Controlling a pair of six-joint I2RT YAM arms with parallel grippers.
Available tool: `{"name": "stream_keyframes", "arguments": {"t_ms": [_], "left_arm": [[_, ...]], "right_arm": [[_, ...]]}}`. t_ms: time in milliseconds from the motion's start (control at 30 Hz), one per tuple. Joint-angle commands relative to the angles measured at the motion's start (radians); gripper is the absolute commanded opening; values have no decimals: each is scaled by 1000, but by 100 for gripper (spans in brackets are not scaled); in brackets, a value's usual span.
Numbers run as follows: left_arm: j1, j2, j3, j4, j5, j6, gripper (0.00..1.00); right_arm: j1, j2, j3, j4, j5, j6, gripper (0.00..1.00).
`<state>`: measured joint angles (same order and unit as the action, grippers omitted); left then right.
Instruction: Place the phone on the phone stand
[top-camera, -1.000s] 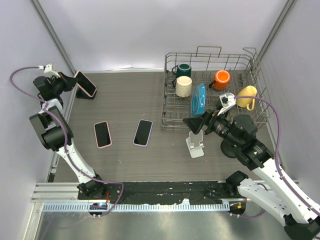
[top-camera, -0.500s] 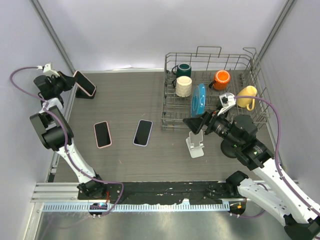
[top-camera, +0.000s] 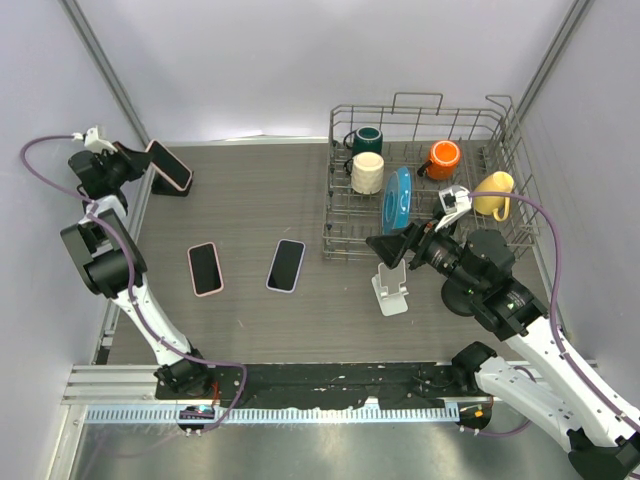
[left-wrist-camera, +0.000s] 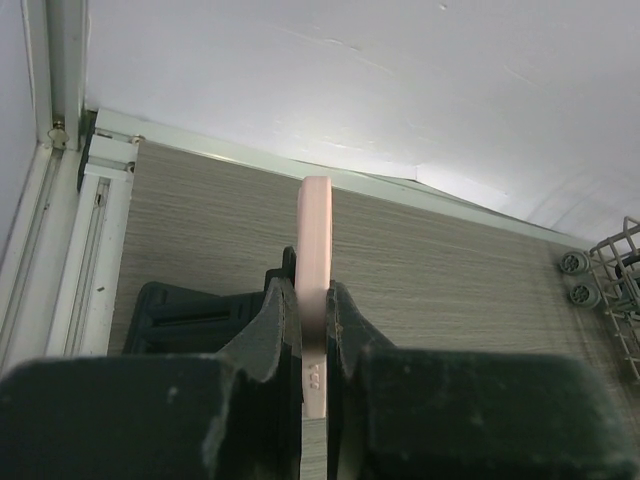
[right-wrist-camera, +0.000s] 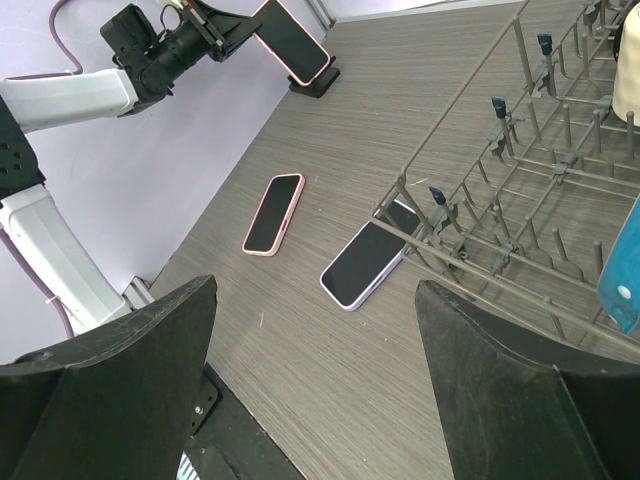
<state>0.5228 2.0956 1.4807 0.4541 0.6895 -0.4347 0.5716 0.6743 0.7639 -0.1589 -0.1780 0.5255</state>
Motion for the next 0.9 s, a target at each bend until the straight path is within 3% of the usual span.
{"name": "stream_keyframes", "arguments": {"t_ms": [0,300,433,500,567,667,700,867], "left_arm": [[0,12,61,96,42,-25,0],[2,20,70,92,21,-25,2],[6,11,55,75,-24,-30,36],[9,0,38,90,-42,-39,47],[13,-6,26,92,-50,-44,51],[22,-25,15,87,-61,-47,83],[22,-37,12,84,-68,-48,100],[29,-101,-23,48,-145,-94,100]], "right_arm": [[-6,-5,12,32,8,-5,86],[-6,-1,11,33,11,-5,86],[-6,2,14,36,8,-7,86],[-6,2,17,36,9,-7,86],[-6,4,15,38,6,-7,86],[-6,7,11,47,0,-2,86],[-6,8,9,51,-5,2,86],[-6,22,8,44,1,-7,86]]}}
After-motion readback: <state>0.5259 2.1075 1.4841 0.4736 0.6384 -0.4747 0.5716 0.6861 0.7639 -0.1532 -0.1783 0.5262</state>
